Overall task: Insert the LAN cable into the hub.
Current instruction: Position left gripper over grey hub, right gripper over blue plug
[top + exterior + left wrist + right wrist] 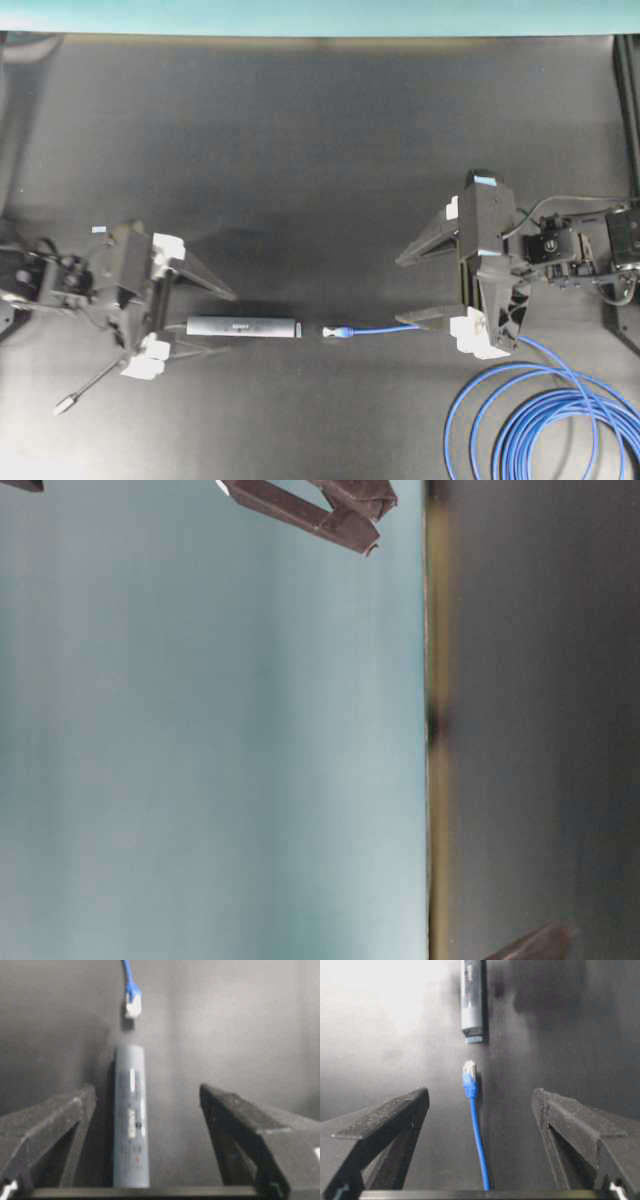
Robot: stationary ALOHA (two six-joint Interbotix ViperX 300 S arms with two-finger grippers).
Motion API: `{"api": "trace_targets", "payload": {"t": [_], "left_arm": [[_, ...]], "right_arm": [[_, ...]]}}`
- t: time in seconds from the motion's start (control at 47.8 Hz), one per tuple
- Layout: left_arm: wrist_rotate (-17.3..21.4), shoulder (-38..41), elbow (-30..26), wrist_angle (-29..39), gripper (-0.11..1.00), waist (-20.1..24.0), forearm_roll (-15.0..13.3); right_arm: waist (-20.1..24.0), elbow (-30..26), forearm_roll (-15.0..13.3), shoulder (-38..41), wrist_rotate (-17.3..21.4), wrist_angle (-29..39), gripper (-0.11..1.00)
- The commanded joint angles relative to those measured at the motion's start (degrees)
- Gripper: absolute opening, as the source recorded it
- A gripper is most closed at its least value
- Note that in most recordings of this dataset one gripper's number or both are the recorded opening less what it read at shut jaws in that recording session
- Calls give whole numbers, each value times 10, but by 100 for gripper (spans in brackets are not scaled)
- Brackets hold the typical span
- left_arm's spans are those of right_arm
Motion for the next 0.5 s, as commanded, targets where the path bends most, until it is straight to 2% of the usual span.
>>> {"api": "trace_targets", "payload": {"t": [0.0, 0.146, 0.481], "left_arm": [[-3, 33, -18, -32, 81, -2, 2], [-8, 75, -30, -67, 81, -1, 2], [-23, 124, -34, -73, 81, -4, 2]], "right_arm": [[3, -4, 2, -3, 14, -4, 80], [8, 0, 2, -6, 21, -4, 80], [12, 8, 2, -15, 30, -4, 80]]}}
